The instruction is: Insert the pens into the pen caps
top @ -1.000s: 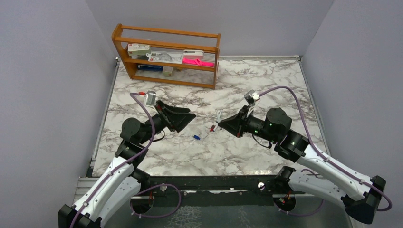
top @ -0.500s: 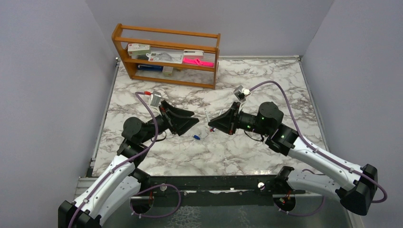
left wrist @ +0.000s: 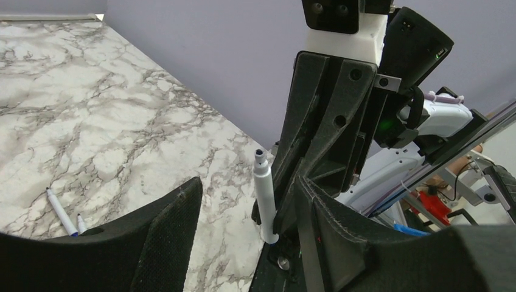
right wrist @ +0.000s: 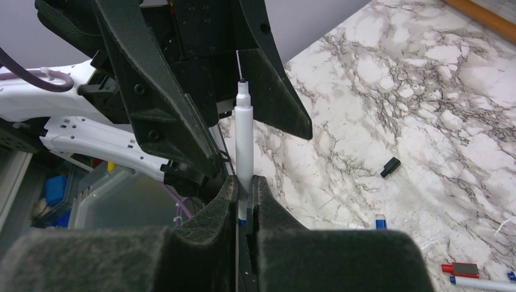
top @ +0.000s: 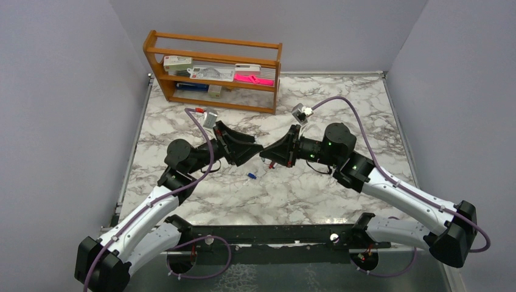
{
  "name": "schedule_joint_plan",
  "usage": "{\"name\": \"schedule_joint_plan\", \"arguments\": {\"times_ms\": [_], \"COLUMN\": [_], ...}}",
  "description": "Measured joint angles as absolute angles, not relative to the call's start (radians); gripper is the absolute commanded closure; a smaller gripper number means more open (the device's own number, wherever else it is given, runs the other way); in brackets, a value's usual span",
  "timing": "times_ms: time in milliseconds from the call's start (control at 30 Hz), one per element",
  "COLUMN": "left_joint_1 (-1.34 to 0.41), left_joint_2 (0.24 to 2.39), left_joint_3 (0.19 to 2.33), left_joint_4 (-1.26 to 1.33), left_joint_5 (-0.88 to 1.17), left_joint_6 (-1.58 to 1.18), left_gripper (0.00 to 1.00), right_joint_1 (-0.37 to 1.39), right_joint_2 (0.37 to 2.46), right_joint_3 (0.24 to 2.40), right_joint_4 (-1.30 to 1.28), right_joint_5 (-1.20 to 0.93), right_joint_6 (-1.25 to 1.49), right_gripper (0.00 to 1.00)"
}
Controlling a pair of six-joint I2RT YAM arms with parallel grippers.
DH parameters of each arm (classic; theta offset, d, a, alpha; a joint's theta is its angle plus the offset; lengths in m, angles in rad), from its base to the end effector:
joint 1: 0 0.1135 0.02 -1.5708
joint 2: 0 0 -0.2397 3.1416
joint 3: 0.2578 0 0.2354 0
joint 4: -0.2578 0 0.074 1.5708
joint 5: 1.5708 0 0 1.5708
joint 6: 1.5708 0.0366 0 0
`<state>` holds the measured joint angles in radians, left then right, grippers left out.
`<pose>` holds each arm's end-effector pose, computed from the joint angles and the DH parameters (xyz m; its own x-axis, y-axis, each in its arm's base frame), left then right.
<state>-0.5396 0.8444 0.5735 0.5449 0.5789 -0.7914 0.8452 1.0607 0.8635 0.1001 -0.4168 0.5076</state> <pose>0.1586 -0.1184 0.3179 -0.4642 -0.4160 -0.7819 0.7850 0.2156 -0.5807 0.1514 0.1930 0.3265 -0.5187 0.0850 -0.8507 -0.8002 0.3021 0.5181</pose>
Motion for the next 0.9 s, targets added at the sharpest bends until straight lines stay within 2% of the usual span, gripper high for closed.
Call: {"name": "schedule_joint_plan", "arguments": {"times_ms": [33,67,167,267,400,433,500,533,567,833,900], "left_joint_1": [-0.544,-0.548,-0.554,-0.559,-0.56,-0.561,-0.564,-0.565,-0.565,-0.565,-0.565], "left_joint_2": [0.85,0.855,0.863,0.868,0.872,0.872,0.871,0.871,0.872,0.896,0.896], "left_joint_3": [0.574,0.574,0.577,0.585,0.585,0.585,0.585,0.585,0.585,0.599,0.599], "left_joint_4": [0.549,0.553,0.56,0.573,0.575,0.575,0.575,0.575,0.575,0.58,0.584], "left_joint_5": [0.579,0.578,0.575,0.567,0.55,0.546,0.534,0.53,0.522,0.485,0.483], "left_joint_6": [-0.791,-0.79,-0.798,-0.794,-0.798,-0.799,-0.799,-0.802,-0.801,-0.816,-0.819], "left_gripper": [0.44,0.51,0.8,0.99,1.0,1.0,1.0,1.0,1.0,1.0,1.0], "right_joint_1": [0.845,0.845,0.844,0.843,0.843,0.843,0.843,0.843,0.843,0.844,0.843], "right_joint_2": [1.069,1.078,1.103,1.121,1.122,1.122,1.122,1.122,1.122,1.121,1.121], "right_joint_3": [0.869,0.877,0.895,0.899,0.899,0.899,0.899,0.899,0.899,0.899,0.899], "right_joint_4": [0.102,0.103,0.106,0.108,0.11,0.11,0.113,0.113,0.115,0.122,0.122], "right_joint_5": [-0.418,-0.421,-0.426,-0.433,-0.435,-0.435,-0.434,-0.432,-0.432,-0.432,-0.431], "right_joint_6": [0.507,0.504,0.497,0.493,0.487,0.485,0.484,0.485,0.485,0.485,0.485], "right_gripper": [0.98,0.98,0.98,0.98,0.98,0.95,0.65,0.56,0.52,0.56,0.63]}}
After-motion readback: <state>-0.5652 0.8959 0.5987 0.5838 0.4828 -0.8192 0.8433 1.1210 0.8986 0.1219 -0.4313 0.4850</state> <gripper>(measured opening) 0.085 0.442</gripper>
